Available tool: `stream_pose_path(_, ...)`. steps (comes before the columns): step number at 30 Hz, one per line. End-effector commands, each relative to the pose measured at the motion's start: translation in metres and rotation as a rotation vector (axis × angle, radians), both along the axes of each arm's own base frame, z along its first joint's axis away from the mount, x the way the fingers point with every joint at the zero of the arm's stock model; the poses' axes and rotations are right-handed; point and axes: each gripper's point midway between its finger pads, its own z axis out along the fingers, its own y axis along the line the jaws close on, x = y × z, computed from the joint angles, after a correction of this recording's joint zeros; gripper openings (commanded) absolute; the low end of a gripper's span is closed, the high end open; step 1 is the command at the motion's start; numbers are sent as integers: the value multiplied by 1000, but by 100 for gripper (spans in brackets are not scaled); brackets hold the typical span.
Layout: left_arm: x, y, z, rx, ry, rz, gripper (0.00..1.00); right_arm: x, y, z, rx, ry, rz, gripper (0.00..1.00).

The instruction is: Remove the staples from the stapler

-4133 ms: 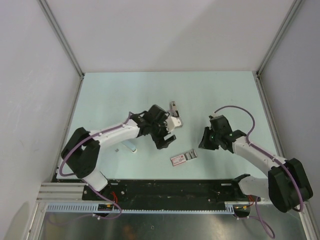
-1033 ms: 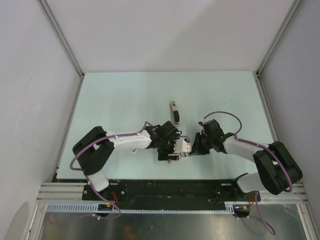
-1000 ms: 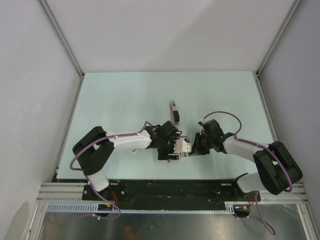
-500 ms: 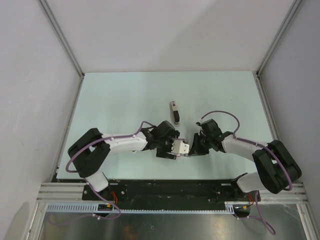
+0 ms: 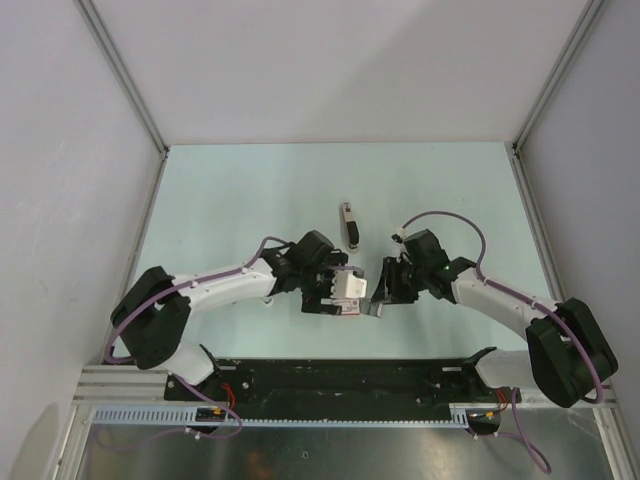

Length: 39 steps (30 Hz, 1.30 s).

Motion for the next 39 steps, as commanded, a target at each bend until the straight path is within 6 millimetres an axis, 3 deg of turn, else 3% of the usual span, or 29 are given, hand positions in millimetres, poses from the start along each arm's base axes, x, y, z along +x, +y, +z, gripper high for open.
stream_pose_path(1,-17,-10,20,-55,70,-63,99,13,-3,10,-39,-76,9,44)
stream_pose_path(8,-42,-31,8,-113,297,-41,99,34,-7,0,-133,-185,-7,55)
stream_pose_path(18,-24,-44,-18,-86,260,39,100,55,-2,-24,-152,-174,-70,54)
stream_pose_path(26,13,-41,-34,-42,140,171,100,37,3,-37,-202,-151,-11,51)
stream_pose_path(32,46,-31,-21,-92,101,291,99,13,4,-45,-234,-129,22,50)
stream_pose_path(39,44,-28,-14,-125,124,299,99,10,1,-40,-226,-144,1,49)
